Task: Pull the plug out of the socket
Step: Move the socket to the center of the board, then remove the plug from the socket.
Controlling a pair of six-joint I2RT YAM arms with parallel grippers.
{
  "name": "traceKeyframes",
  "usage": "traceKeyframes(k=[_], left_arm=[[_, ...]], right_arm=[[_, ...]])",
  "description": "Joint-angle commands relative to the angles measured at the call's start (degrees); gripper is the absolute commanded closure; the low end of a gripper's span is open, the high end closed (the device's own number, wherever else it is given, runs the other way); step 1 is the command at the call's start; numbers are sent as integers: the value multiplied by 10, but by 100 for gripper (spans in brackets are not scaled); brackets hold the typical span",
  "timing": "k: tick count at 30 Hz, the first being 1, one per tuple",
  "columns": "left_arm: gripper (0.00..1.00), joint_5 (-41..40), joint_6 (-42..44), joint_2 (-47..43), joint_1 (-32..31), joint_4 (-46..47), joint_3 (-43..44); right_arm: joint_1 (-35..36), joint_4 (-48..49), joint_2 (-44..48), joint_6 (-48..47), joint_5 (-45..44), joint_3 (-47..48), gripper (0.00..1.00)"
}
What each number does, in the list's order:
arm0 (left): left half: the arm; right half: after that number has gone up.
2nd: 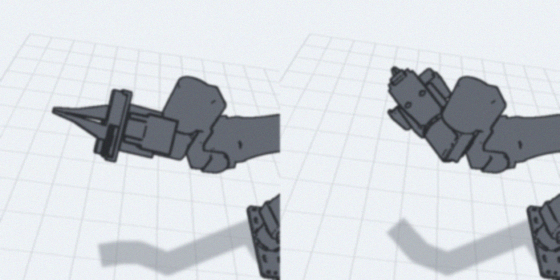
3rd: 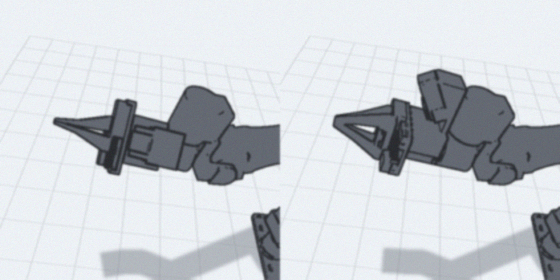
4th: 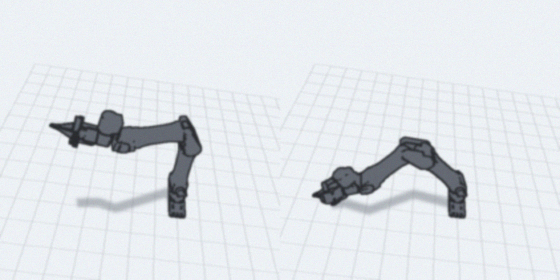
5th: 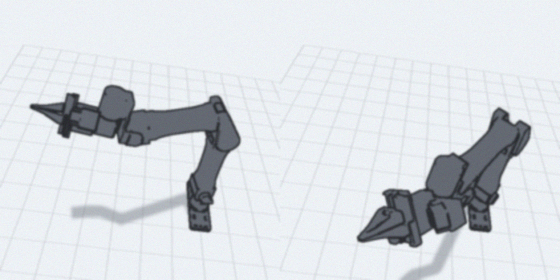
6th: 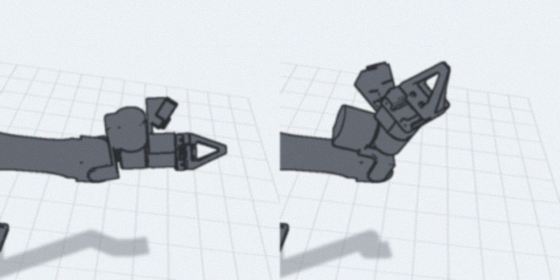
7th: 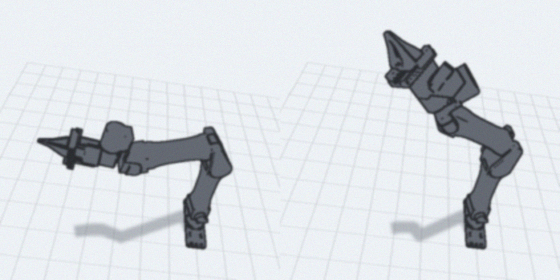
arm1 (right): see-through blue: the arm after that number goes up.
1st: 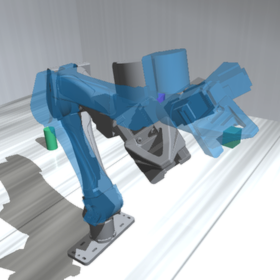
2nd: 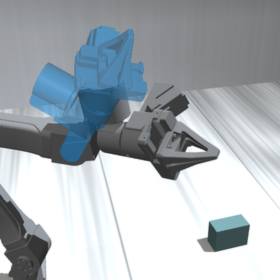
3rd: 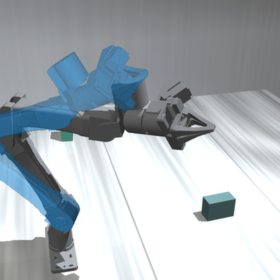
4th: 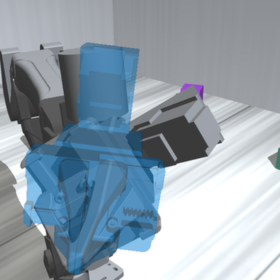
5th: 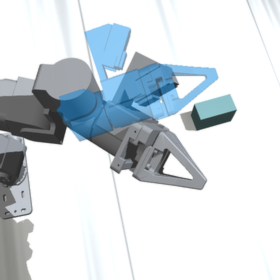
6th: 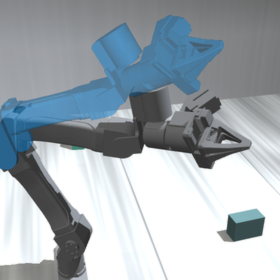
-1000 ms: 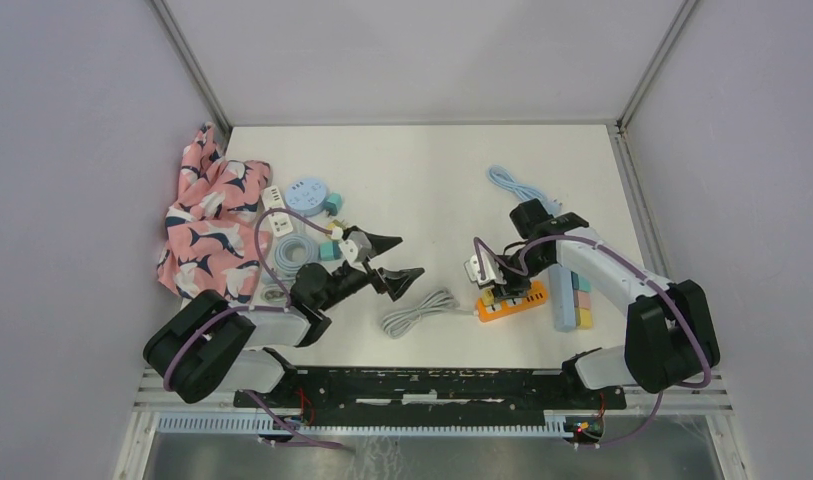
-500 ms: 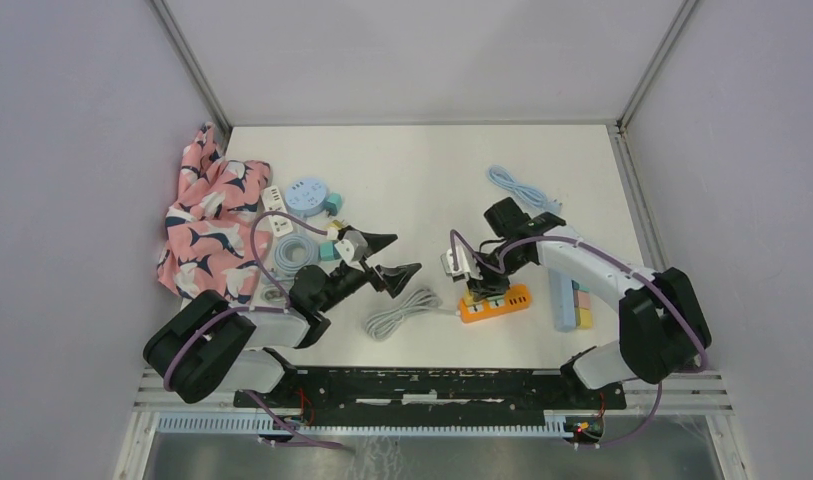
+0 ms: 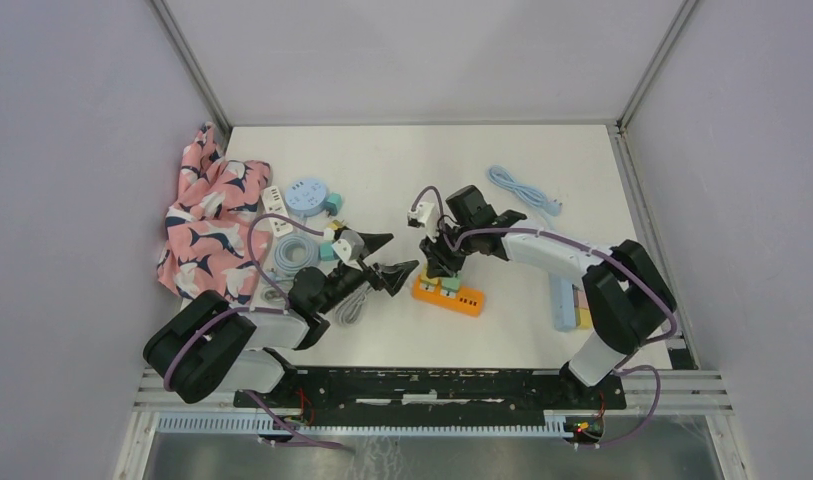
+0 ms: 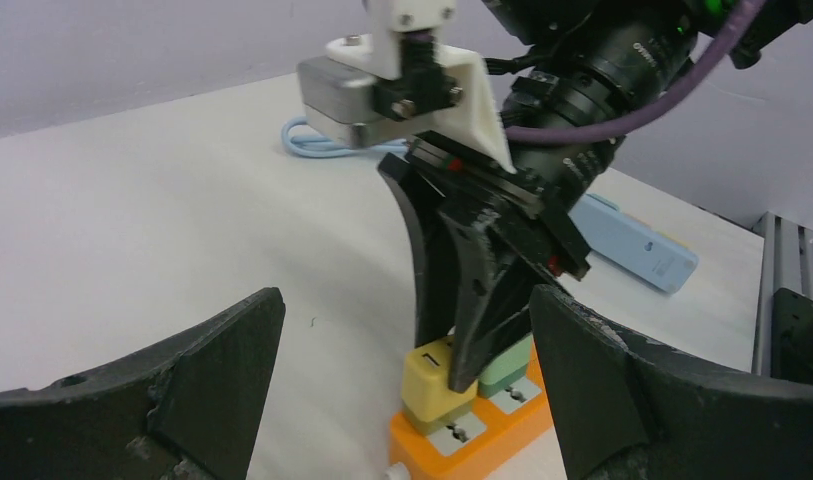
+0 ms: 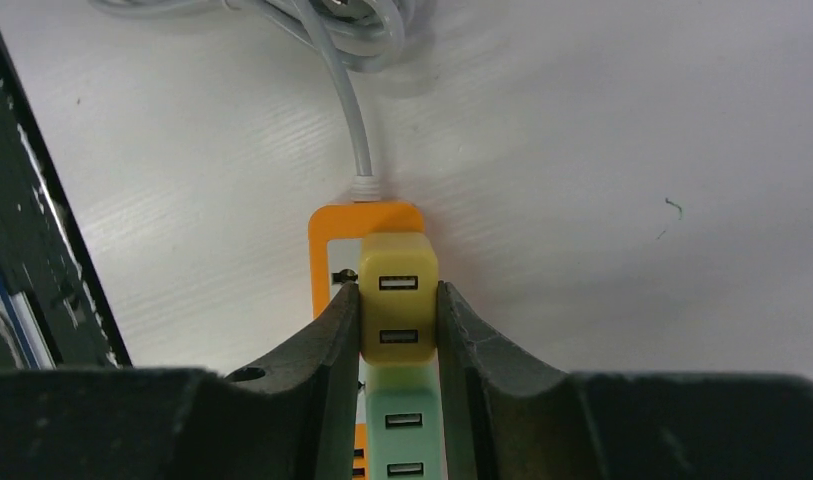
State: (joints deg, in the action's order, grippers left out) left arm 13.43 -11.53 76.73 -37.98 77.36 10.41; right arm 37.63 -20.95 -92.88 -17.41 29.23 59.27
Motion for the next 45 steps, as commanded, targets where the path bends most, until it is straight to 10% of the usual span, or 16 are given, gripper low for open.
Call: traceKeyframes(k=[1, 8, 29, 45], left_arm=[[1, -17, -12, -5, -1, 48, -5], [1, -17, -12, -6, -1, 53, -7], [1, 21, -138, -68, -1, -115, 32], [12, -157, -396, -106, -1, -369, 70]], right_arm=[[3, 38, -30, 126, -39, 59, 59], [-10, -19, 22, 65, 15, 81, 22], [-170, -244, 91, -242, 234, 68, 19], [-64, -81, 27, -332, -104, -28, 22]])
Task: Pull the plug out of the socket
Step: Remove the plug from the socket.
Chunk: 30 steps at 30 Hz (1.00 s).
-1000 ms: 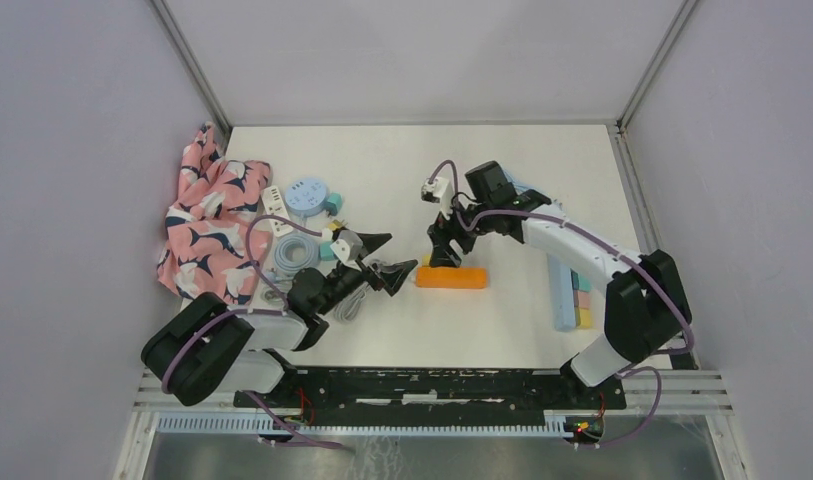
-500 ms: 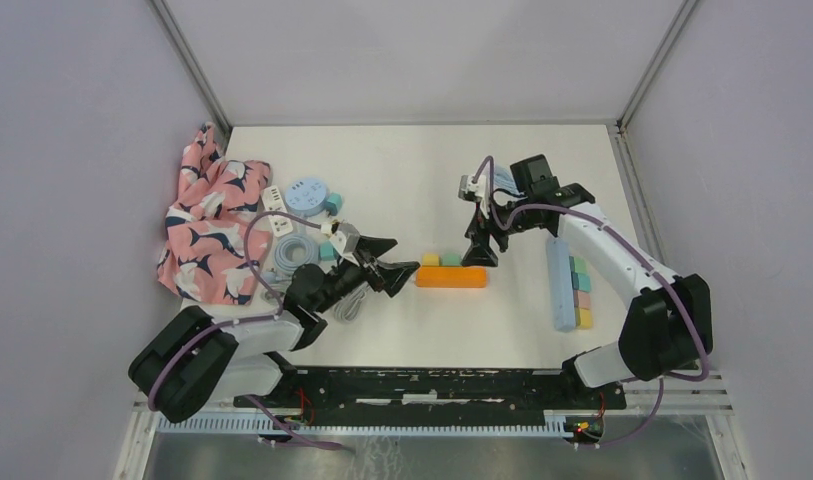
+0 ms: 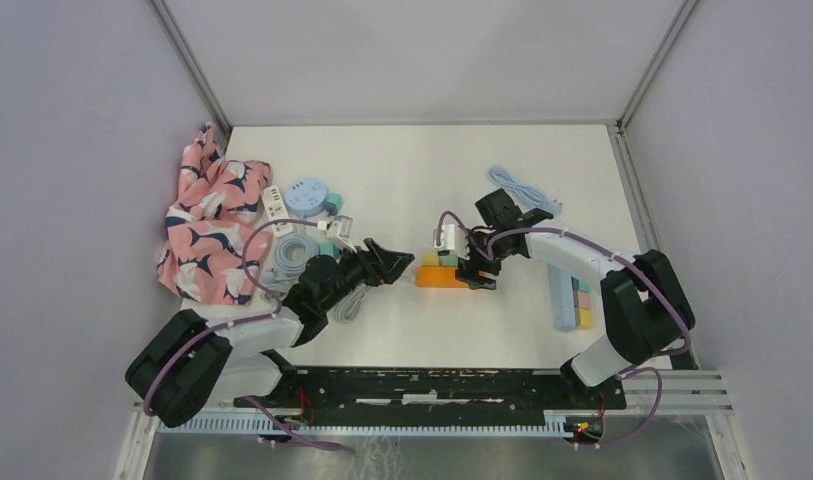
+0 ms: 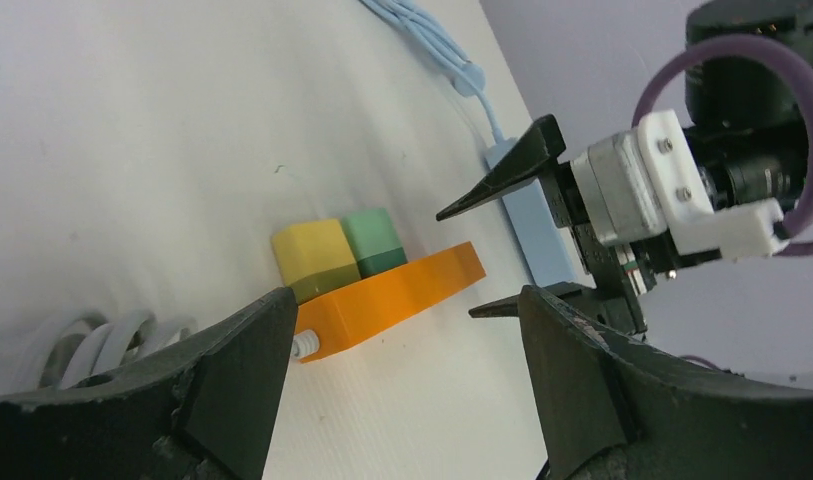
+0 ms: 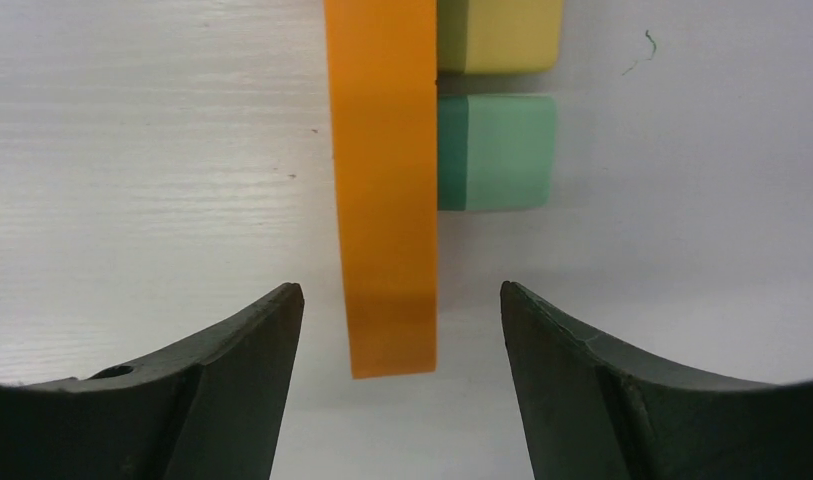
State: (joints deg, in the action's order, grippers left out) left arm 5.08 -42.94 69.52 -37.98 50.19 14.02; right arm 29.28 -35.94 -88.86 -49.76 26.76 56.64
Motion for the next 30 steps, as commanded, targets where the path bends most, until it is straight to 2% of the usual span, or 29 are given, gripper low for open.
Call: traceKeyframes(k=[1, 4, 8, 13, 18, 22, 26, 30], left_arm=[[13, -83, -88, -41, -1, -119, 36], [15, -108, -99, -68, -1, -156, 35], [18, -131, -66, -108, -1, -212, 42], [19, -99, -26, -140, 0, -217, 39], [18, -38, -20, -129, 5, -220, 49], [17, 48, 7, -105, 40, -219, 63], [17, 141, 22, -82, 96, -186, 68], [17, 211, 27, -40, 117, -151, 84]], right_arm=[[27, 72, -18, -9, -84, -3, 23], [41, 78, -27, -11, -94, -6, 30], [51, 79, -30, -16, -91, -10, 45], [58, 49, -23, -33, -71, -1, 73], [58, 74, 36, -54, -77, -28, 99], [60, 122, 98, -110, -77, -86, 100], [70, 214, 143, -226, -98, -180, 100], [93, 309, 162, -247, -150, -221, 100]])
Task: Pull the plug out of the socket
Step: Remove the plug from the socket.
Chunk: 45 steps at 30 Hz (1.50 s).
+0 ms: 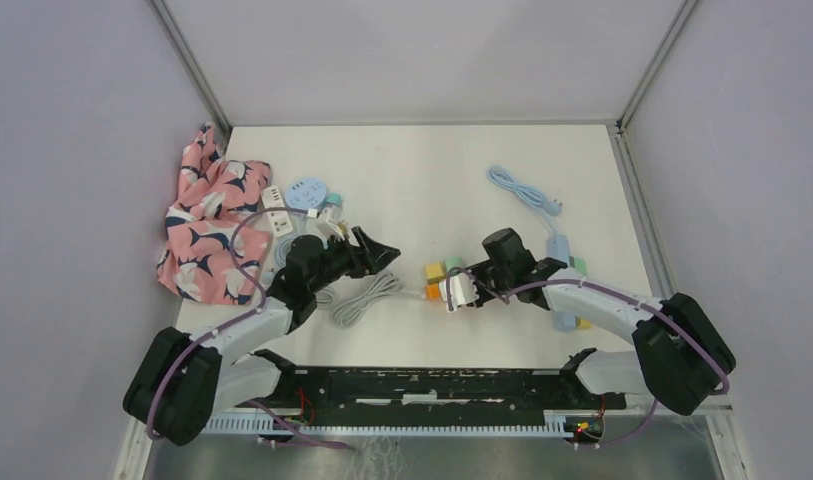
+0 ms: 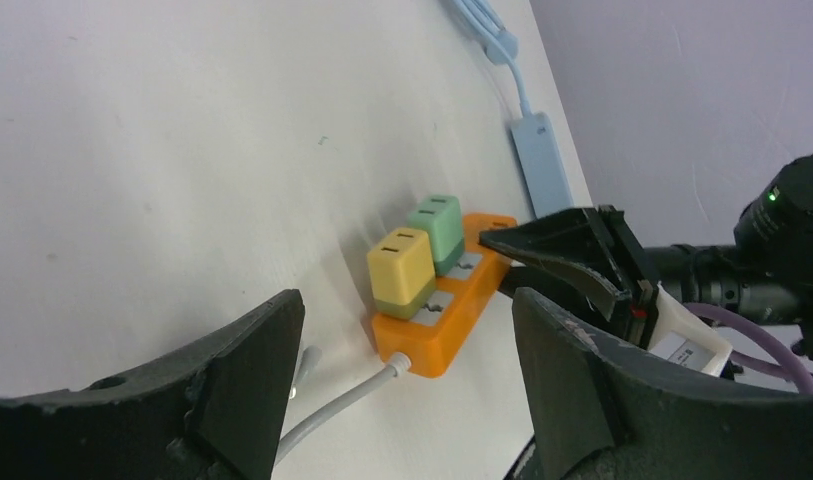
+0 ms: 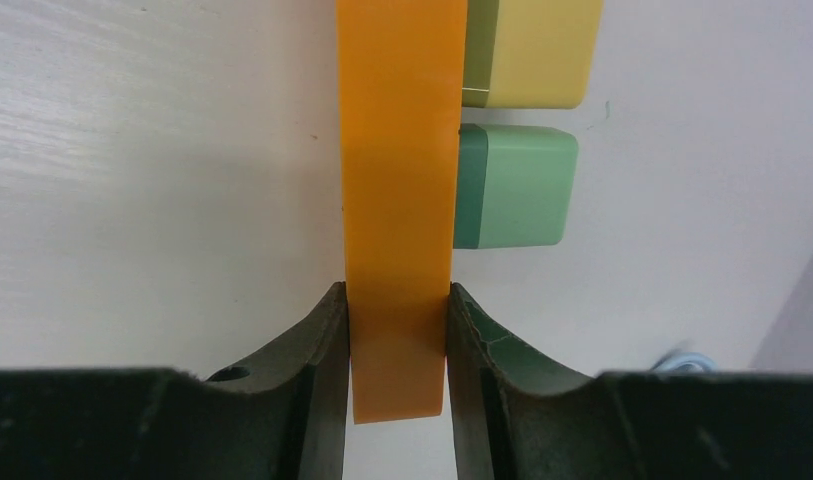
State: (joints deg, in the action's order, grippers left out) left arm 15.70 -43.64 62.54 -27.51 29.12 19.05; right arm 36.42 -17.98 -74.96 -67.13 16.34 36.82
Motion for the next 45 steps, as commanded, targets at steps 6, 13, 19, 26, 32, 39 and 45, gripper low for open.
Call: traceKeyframes(k=[6, 13, 19, 26, 32, 39, 45], left_arm=[[20, 192, 30, 126, 9, 111, 72], [20, 172, 86, 208, 5, 59, 107], [23, 167, 124, 267, -3, 20, 145], [37, 203, 130, 319, -20, 19, 178], [50, 232, 132, 352, -24, 17, 201], [97, 234, 141, 346, -29, 17, 200], [97, 160, 214, 278, -52, -63, 200]], right_arm=[[58, 230, 33, -81, -72, -65, 100], [83, 276, 31, -78, -80, -79, 100], [86, 282, 29, -72, -84, -80, 100], [86, 276, 25, -63, -83, -75, 100], [86, 258, 26, -51, -78, -66, 100], [86, 224, 27, -36, -74, -49, 82], [75, 57, 36, 16, -13, 30, 18]])
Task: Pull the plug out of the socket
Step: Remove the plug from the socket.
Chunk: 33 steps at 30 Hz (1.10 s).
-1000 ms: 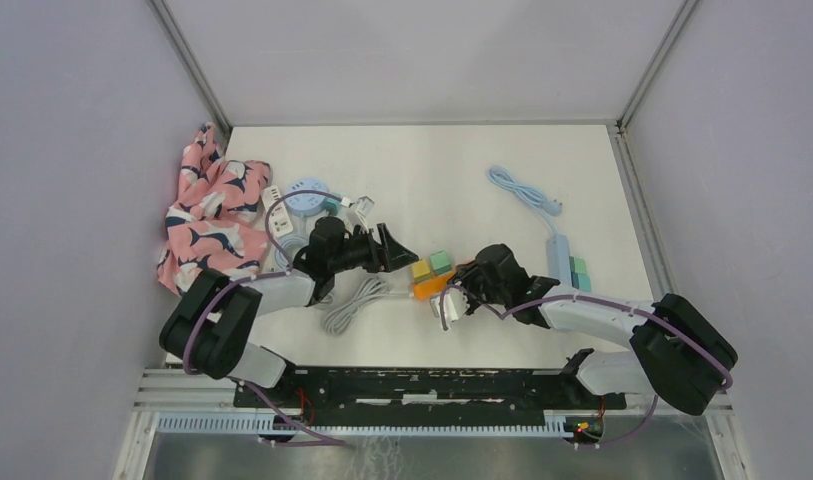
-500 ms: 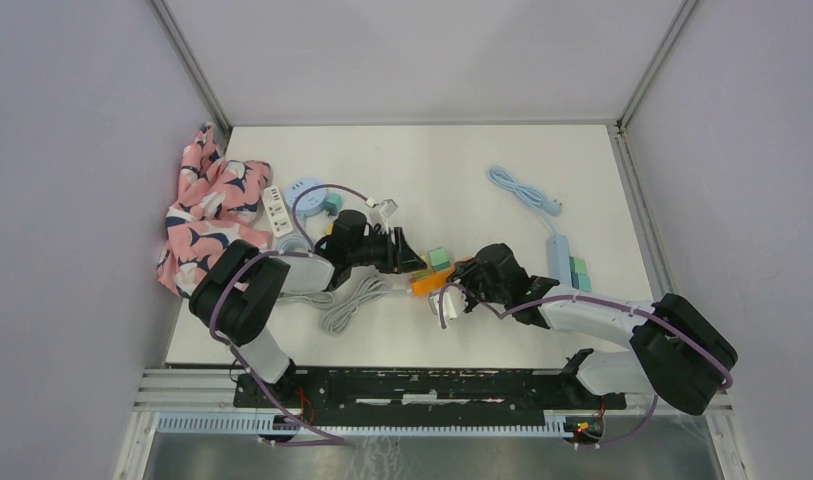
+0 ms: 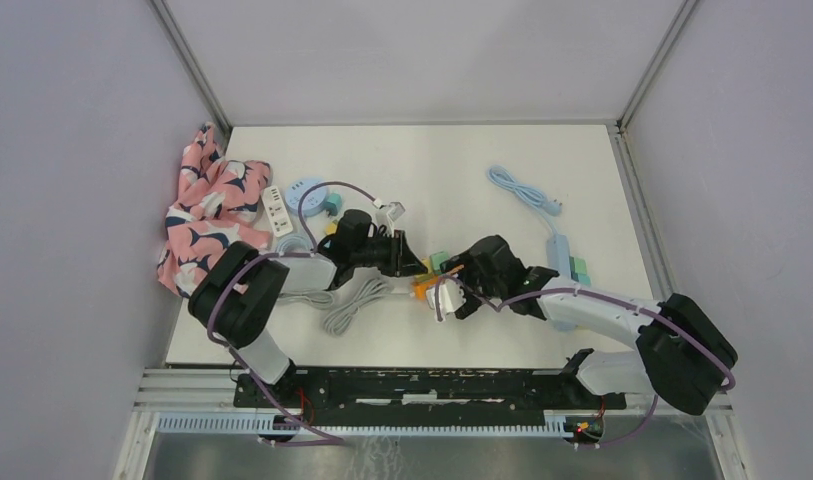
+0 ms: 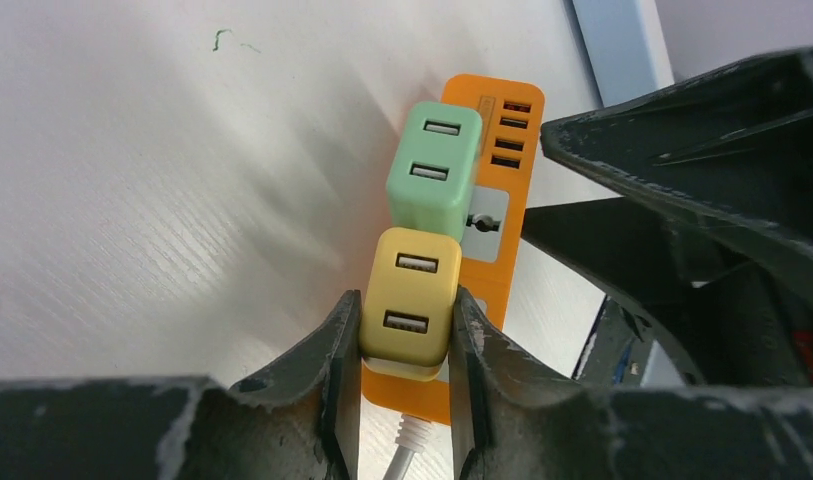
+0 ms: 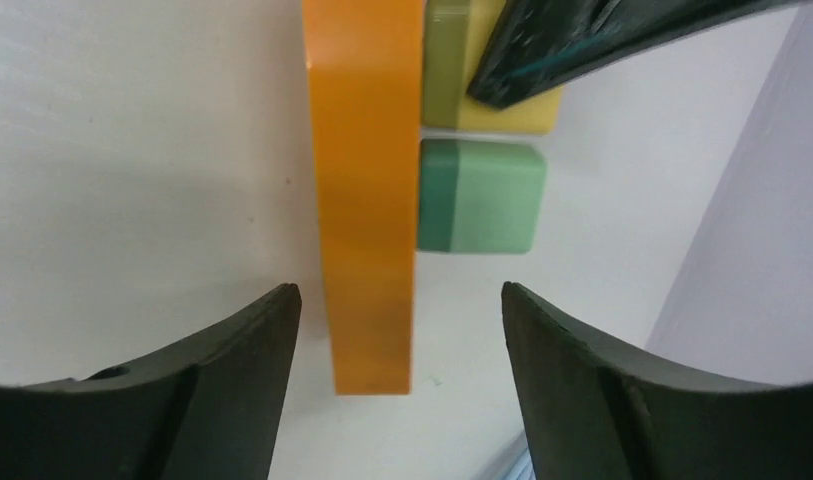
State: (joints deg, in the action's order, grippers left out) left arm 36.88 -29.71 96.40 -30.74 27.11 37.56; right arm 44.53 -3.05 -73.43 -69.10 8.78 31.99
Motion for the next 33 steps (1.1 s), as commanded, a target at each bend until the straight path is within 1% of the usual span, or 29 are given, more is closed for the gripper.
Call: traceKeyframes(k=[1, 2, 3, 5, 8, 10, 12, 16, 19, 23, 27, 29, 31, 33], left_arm=[[97, -67, 92, -72, -27, -61, 19], [97, -83, 108, -83, -33, -80, 22], [97, -95, 122, -91, -40, -93, 25], [97, -113, 144, -102, -49, -115, 32], [97, -122, 171, -102, -65, -131, 40], [97, -131, 188, -99, -78, -137, 44], [97, -144, 206, -98, -95, -141, 45], [97, -177, 255, -113, -132, -134, 31], [97, -178, 280, -131, -153, -101, 7], [97, -191, 312, -152, -184, -4, -42], [97, -191, 340, -132, -196, 89, -75], [97, -190, 344, -116, -198, 127, -84], [97, -185, 347, -107, -200, 150, -90], [97, -186, 351, -109, -205, 162, -96]], right_arm=[[-13, -137, 24, 36, 89, 97, 13], [-21, -191, 30, 34, 116, 111, 6], [-31, -231, 34, 34, 147, 125, 1], [-52, -312, 37, 24, 204, 159, 0], [-85, -393, 37, 33, 279, 211, 0], [-107, -417, 32, 68, 315, 239, 0], [-130, -447, 24, 81, 353, 265, 0], [-171, -463, 14, 134, 413, 297, 0], [-194, -470, 9, 153, 445, 306, 0], [-231, -464, 10, 174, 476, 306, 0], [-252, -452, 6, 183, 477, 299, 0], [-253, -452, 2, 165, 477, 289, 0], [-253, -477, -2, 99, 485, 278, 0], [-253, -492, -12, 58, 492, 270, 0]])
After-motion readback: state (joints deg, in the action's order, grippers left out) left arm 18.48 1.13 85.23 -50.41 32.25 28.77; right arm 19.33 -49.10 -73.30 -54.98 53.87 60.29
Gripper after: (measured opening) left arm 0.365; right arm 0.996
